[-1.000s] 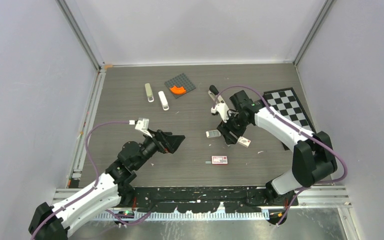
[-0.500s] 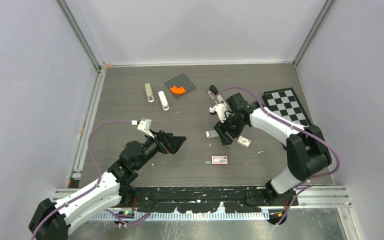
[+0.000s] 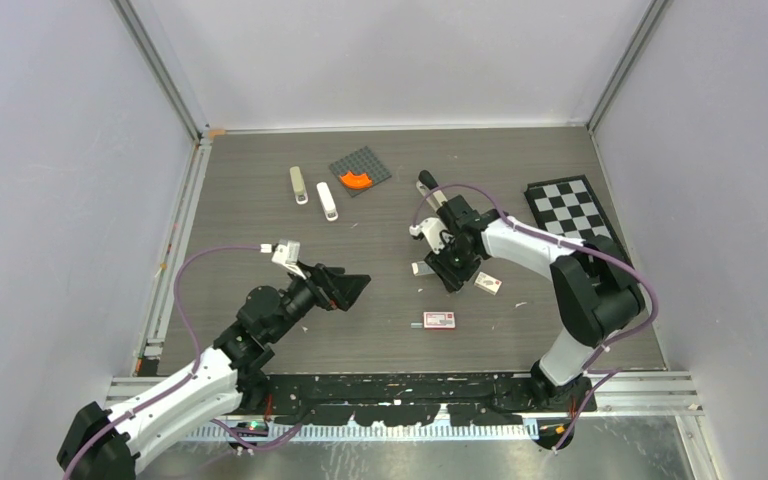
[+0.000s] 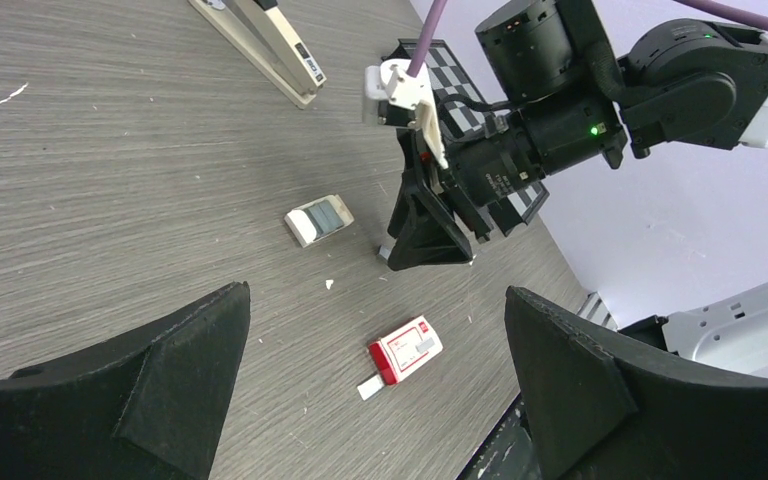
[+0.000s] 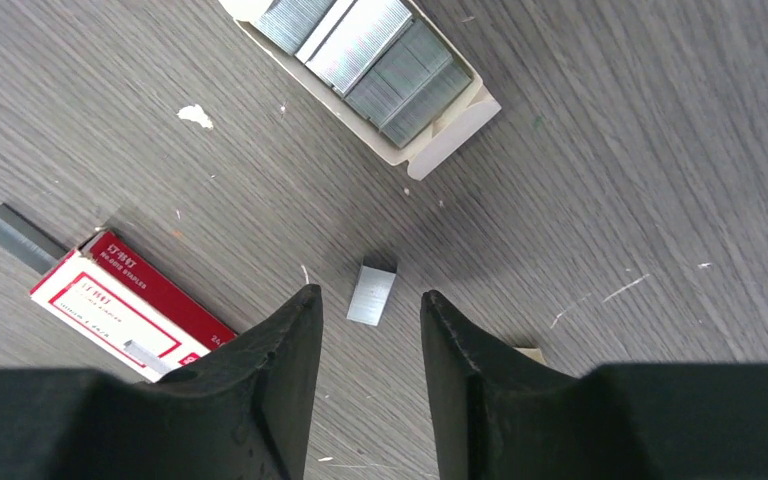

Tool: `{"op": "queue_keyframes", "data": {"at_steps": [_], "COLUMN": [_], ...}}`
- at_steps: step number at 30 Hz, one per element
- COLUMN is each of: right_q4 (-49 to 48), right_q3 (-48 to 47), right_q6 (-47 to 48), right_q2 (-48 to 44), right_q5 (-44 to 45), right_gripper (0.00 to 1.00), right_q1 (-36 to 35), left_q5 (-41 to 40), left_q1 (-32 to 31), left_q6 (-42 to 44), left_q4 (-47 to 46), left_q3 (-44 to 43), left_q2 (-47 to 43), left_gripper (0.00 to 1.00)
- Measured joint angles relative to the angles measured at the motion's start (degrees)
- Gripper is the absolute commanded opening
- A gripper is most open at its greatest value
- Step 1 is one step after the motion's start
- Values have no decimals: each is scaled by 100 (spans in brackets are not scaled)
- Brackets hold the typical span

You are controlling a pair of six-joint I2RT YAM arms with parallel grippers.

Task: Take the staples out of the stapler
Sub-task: Pick up the staple from the center of the board.

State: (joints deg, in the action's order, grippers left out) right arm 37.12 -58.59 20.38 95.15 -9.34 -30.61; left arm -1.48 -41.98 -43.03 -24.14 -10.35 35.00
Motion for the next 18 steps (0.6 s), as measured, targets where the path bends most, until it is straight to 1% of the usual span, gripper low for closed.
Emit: {"op": "queue_keyframes", "data": {"at_steps": [4, 12, 18], "right_q4": [7, 15, 2], "right_q3": [0, 0, -13], "right_q6": [-26, -83, -90], "right_q2": [142, 205, 273], "right_q5": [94, 164, 256], "right_gripper": [42, 41, 37], "right_q1": [-52, -146, -223], "left_q5": [0, 0, 0], "left_q1": [0, 0, 0], "left_q6": [-2, -4, -7], "left_q4": [0, 0, -2], "left_q3": [13, 20, 20], "left_q2": [-31, -50, -50], "left_gripper": [100, 100, 100]}}
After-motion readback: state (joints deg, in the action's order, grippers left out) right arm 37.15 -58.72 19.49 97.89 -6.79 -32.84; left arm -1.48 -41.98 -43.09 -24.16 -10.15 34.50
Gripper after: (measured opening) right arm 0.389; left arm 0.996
